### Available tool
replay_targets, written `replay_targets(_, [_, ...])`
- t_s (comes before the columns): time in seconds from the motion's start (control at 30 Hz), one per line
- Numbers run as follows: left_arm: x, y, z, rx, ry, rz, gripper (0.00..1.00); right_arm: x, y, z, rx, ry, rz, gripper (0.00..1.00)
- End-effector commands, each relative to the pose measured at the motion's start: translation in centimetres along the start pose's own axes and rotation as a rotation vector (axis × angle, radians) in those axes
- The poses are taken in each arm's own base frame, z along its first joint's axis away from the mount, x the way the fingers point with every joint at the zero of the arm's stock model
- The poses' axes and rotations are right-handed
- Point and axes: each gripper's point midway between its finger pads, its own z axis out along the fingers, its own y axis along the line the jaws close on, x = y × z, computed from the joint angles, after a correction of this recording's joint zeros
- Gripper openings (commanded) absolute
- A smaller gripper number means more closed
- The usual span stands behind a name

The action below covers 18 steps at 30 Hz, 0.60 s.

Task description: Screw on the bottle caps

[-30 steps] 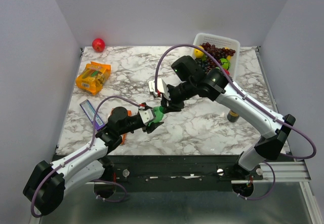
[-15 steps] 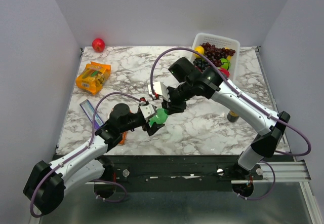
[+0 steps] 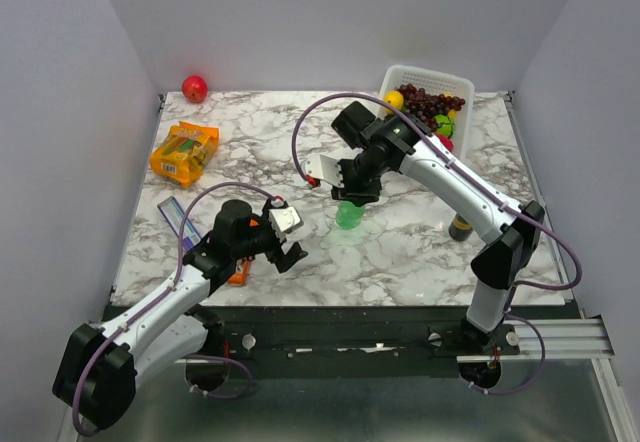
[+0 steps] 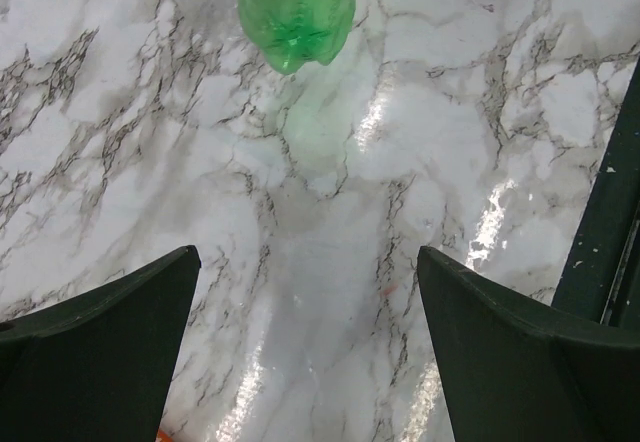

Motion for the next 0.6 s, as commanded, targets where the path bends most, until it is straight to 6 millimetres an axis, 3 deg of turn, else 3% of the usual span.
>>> replay_targets(0.0, [-1.0, 0.8, -0.3, 0.003, -0.016, -0.033, 0.99, 3.2, 3.2, -0.1, -0.159, 0.145, -0.026, 0.24])
replay_targets(0.4, [-0.4, 2.7, -0.8, -0.041, -0.008, -0.095, 0.99, 3.7, 3.2, 2.4, -0.226, 0.172, -0.045, 0.25])
replay_targets(0.57, [-0.3, 3.1, -0.9, -0.053, -0.004, -0.109, 0.99, 3.7, 2.9, 3.3, -0.226, 0.172, -0.048, 0.32])
